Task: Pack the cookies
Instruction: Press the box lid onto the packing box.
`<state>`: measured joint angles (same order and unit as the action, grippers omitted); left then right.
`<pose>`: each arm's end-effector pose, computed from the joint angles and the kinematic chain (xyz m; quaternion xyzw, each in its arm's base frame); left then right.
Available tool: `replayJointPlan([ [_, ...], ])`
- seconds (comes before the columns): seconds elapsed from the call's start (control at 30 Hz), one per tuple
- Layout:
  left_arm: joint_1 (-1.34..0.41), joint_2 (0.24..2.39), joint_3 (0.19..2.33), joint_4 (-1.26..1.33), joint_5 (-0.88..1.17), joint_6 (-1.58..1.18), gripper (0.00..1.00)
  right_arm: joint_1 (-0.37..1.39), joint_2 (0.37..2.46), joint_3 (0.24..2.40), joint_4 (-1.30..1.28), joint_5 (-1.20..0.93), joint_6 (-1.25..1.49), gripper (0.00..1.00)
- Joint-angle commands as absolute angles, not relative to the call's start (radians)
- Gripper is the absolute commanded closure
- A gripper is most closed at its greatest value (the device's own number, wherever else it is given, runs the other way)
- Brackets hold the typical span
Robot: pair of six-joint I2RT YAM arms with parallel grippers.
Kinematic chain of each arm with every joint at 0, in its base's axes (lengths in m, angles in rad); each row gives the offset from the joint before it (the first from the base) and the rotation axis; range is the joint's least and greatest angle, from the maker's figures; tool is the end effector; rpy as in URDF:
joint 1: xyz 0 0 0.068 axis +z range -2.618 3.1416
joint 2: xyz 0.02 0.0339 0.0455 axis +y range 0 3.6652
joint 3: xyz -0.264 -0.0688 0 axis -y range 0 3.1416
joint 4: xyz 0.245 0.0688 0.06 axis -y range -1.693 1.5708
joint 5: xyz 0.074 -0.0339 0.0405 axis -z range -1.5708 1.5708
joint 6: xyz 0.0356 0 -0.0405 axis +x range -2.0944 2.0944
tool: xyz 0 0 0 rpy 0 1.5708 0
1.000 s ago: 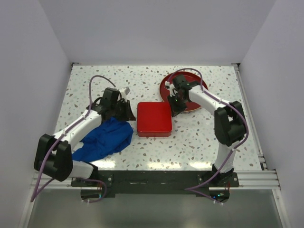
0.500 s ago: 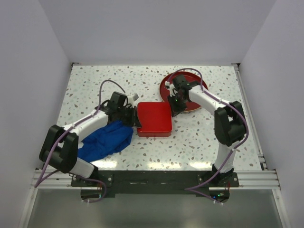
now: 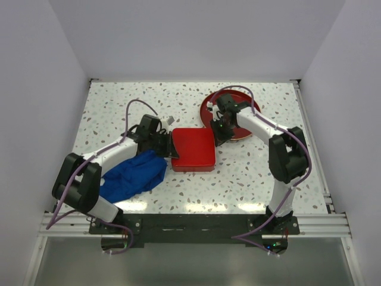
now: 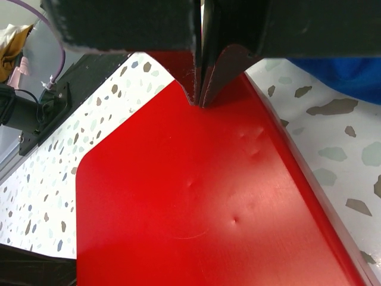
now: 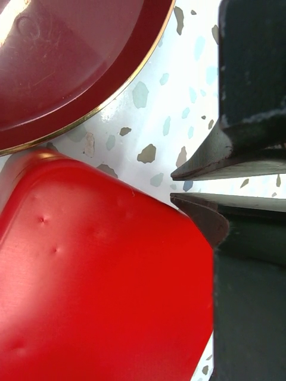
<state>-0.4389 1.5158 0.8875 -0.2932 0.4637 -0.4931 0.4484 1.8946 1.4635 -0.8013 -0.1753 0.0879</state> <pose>0.2675 -0.1432 0.1973 0.0483 0.9241 -0.3340 0.1795 0.3468 0.1737 0.2130 -0.1905 0.9634 0.1276 0.1389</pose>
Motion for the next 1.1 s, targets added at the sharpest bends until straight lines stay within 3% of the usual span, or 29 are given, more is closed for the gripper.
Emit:
replayJointPlan([
  [0.0,-0.439,1.585,0.884,-0.33,0.353,-0.48,0.96,0.422,1.824,1.479,-0.796,-0.16,0.068,0.8],
  [0.3,-0.439,1.632,0.891,-0.319,0.339,-0.483,0.96,0.384,1.769,1.491,-0.779,-0.153,0.022,0.79],
  [0.37,-0.439,1.637,0.893,-0.318,0.337,-0.485,0.96,0.382,1.75,1.499,-0.769,-0.192,-0.035,0.83],
  [0.53,-0.439,1.643,0.888,-0.31,0.339,-0.485,0.96,0.382,1.761,1.604,-0.828,-0.597,-0.263,0.87],
  [0.63,-0.439,1.652,0.884,-0.305,0.342,-0.485,0.96,0.383,1.819,1.655,-0.819,-0.693,-0.263,0.87],
  [1.07,-0.437,1.678,0.871,-0.278,0.347,-0.497,0.96,0.387,2.106,1.686,-0.785,-0.497,-0.117,0.9],
])
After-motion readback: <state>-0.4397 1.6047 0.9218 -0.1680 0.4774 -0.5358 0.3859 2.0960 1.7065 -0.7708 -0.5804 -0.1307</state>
